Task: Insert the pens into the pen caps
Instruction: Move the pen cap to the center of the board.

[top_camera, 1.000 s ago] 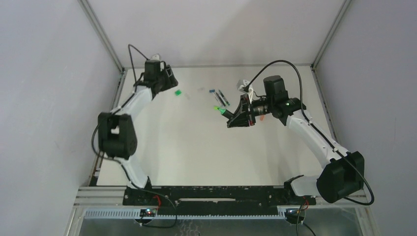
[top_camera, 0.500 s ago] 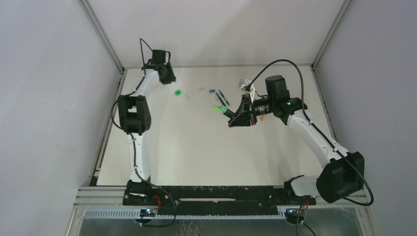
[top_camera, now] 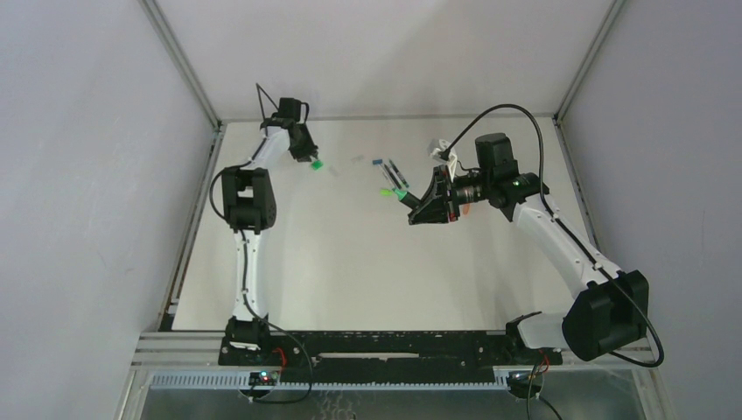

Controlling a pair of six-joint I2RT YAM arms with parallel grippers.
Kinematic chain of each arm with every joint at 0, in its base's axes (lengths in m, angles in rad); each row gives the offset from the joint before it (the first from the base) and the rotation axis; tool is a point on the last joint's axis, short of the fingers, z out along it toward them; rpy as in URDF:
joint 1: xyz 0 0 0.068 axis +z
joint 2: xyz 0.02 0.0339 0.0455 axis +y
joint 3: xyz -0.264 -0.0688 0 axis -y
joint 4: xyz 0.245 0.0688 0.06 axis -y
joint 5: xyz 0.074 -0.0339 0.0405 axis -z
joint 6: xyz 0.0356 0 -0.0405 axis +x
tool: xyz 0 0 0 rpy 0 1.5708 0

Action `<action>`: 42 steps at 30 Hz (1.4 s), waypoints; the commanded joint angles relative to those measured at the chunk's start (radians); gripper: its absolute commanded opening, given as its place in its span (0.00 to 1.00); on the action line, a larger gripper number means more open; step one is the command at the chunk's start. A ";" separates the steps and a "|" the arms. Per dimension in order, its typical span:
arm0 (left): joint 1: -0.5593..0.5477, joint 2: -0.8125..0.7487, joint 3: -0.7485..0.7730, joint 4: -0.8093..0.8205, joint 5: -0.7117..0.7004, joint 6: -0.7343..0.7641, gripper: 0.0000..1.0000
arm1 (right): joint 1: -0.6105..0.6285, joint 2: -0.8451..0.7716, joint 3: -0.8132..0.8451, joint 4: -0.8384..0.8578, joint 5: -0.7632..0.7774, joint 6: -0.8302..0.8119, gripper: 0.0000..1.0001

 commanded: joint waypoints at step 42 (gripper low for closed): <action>-0.246 -0.819 -1.012 0.331 -0.105 0.086 0.28 | -0.031 -0.056 0.001 -0.006 -0.061 -0.021 0.00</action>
